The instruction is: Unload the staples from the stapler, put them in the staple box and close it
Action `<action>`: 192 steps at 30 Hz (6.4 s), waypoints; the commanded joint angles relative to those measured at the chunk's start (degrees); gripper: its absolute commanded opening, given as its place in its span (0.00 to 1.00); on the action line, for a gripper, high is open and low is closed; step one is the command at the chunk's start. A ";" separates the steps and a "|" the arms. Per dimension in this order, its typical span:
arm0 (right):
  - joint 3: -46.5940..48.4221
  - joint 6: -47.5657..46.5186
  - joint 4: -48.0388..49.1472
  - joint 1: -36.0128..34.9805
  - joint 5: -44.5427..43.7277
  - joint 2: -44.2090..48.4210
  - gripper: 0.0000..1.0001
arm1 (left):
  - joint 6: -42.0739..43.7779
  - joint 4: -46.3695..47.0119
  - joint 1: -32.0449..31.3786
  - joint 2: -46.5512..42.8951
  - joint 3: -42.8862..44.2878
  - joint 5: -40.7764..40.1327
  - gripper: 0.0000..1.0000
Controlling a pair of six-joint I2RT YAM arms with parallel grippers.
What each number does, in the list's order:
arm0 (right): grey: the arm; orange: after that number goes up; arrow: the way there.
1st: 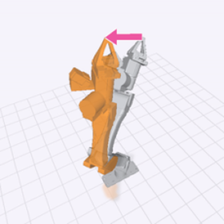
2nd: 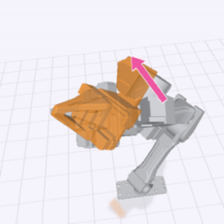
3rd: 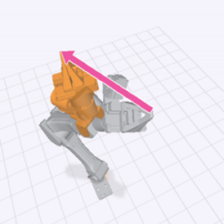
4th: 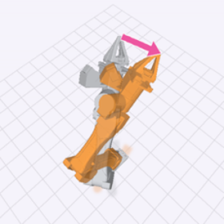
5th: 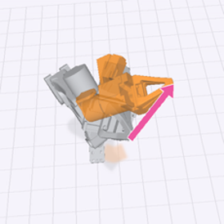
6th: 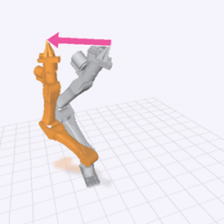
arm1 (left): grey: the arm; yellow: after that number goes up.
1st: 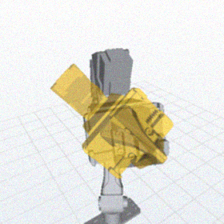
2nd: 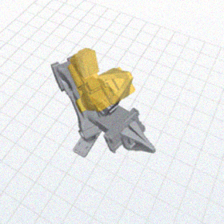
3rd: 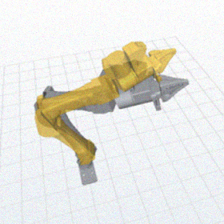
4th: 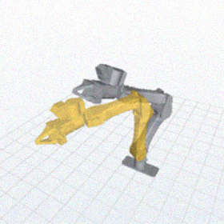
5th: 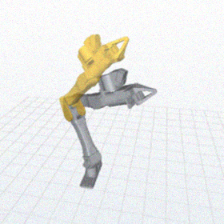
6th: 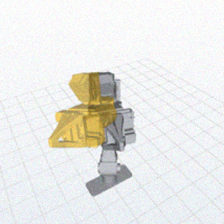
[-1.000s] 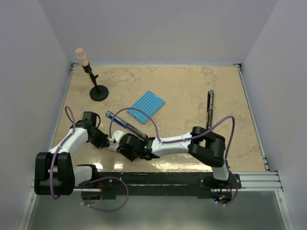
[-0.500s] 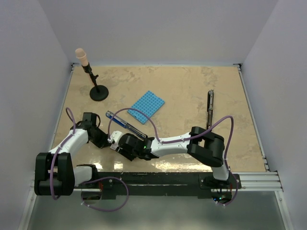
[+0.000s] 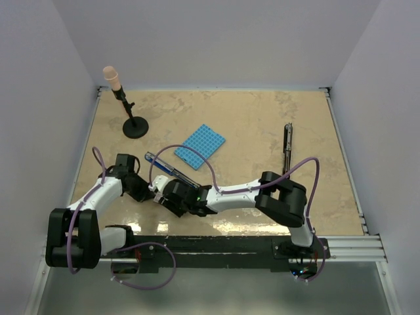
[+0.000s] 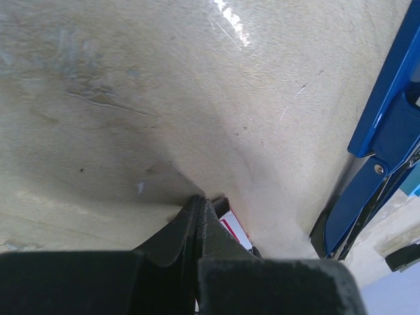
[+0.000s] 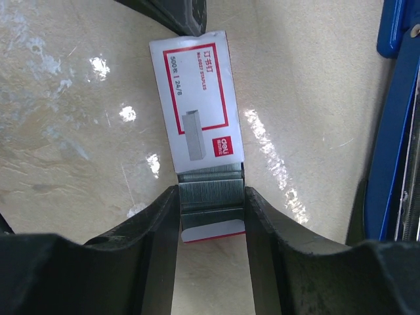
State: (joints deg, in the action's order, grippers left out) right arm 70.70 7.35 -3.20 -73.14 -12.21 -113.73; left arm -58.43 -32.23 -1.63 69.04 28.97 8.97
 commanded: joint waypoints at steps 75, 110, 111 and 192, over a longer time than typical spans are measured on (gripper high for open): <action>-19.72 39.75 11.29 12.85 3.77 13.45 0.29 | 14.84 21.42 -11.12 0.05 -4.62 7.64 0.19; -16.91 36.59 13.22 12.15 4.47 9.23 0.21 | 13.26 25.46 -11.20 -1.62 -7.70 12.65 0.16; -16.91 36.59 13.48 12.15 4.47 9.23 0.21 | 13.00 25.81 -11.29 -1.62 -7.96 13.08 0.16; -19.72 33.07 15.33 13.03 5.44 12.66 0.26 | 10.80 19.39 -17.44 -5.93 -6.73 6.41 0.32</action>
State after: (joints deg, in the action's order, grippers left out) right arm 50.63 41.12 9.28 -60.27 -7.88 -100.57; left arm -48.62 -15.20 -18.83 62.61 21.87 14.20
